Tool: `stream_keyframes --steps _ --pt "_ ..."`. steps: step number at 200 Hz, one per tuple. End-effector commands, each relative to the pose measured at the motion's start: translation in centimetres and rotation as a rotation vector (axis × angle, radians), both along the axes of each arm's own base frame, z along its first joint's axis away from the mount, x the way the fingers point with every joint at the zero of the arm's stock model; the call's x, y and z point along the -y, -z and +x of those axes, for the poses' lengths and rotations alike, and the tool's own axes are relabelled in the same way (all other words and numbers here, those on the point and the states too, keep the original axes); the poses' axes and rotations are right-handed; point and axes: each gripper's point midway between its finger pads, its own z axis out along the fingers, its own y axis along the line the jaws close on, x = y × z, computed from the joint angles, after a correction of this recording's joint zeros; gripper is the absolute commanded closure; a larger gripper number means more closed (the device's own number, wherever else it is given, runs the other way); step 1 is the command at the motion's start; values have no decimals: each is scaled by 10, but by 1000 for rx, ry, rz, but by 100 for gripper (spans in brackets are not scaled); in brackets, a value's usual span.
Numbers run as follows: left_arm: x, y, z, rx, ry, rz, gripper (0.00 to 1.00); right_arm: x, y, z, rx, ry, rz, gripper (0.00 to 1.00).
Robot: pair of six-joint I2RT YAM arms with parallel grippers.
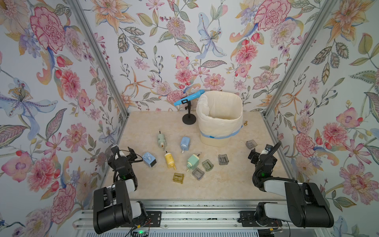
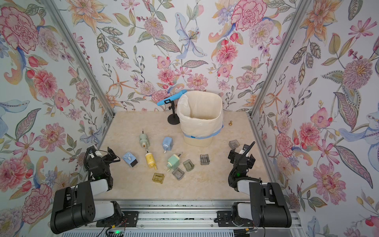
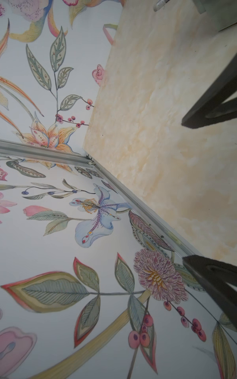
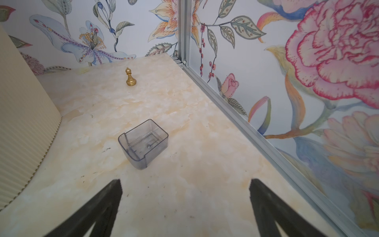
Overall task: Take out the pencil sharpener tray and clean the shavings
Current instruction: Reset both arms
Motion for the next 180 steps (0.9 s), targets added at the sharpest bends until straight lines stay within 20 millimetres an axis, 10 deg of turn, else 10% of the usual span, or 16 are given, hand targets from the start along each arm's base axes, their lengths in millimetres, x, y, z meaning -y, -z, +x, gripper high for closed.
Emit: stream_keyframes --steps 1,55,132,180 --pt "19 -23 10 107 112 44 0 -9 -20 9 131 -63 11 0" --pt "84 -38 21 220 411 95 0 -37 -16 22 106 -235 -22 0" --pt "120 -22 22 163 426 270 0 -49 -2 35 57 -312 -25 0" --pt "97 -10 29 59 243 253 0 -50 1 40 22 -288 -52 0"
